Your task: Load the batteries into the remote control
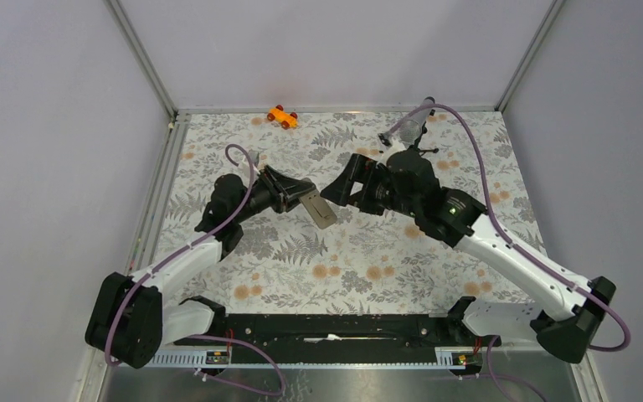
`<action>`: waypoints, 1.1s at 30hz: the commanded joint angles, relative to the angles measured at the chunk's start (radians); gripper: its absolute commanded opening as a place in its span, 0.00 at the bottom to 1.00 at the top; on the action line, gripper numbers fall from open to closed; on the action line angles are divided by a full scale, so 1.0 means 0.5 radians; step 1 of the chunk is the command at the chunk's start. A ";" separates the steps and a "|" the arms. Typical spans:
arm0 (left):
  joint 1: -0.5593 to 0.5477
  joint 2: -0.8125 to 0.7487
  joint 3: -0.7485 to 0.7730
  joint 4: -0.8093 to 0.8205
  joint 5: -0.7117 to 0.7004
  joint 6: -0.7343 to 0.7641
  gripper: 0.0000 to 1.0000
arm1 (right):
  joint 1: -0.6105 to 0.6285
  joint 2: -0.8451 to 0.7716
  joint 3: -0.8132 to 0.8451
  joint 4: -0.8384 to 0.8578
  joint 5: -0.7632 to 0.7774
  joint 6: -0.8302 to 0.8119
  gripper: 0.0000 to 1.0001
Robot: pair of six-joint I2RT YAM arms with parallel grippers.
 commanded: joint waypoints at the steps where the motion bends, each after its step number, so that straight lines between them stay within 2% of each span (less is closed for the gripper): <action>1: 0.015 -0.095 0.081 0.236 -0.107 -0.484 0.00 | -0.008 -0.157 -0.211 0.396 0.141 0.274 0.91; 5: 0.015 -0.133 0.138 0.273 -0.176 -0.622 0.00 | -0.008 -0.225 -0.298 0.552 0.128 0.340 0.82; 8: 0.015 -0.166 0.194 0.214 -0.230 -0.647 0.00 | -0.008 -0.236 -0.283 0.555 0.133 0.331 0.80; 12: 0.015 -0.176 0.177 0.322 -0.286 -0.764 0.00 | -0.008 -0.250 -0.312 0.628 0.124 0.356 0.78; 17: 0.012 -0.176 0.146 0.394 -0.340 -0.869 0.00 | -0.008 -0.260 -0.364 0.767 0.098 0.403 0.67; 21: 0.012 -0.173 0.144 0.412 -0.353 -0.889 0.00 | -0.009 -0.278 -0.377 0.893 0.117 0.386 0.60; 28: 0.012 -0.148 0.129 0.470 -0.365 -0.926 0.00 | -0.009 -0.288 -0.399 0.901 0.125 0.368 0.51; 30: 0.012 -0.146 0.123 0.474 -0.371 -0.930 0.00 | -0.009 -0.291 -0.408 0.919 0.119 0.358 0.45; 33: 0.013 -0.147 0.116 0.483 -0.373 -0.932 0.00 | -0.009 -0.287 -0.408 0.936 0.105 0.342 0.43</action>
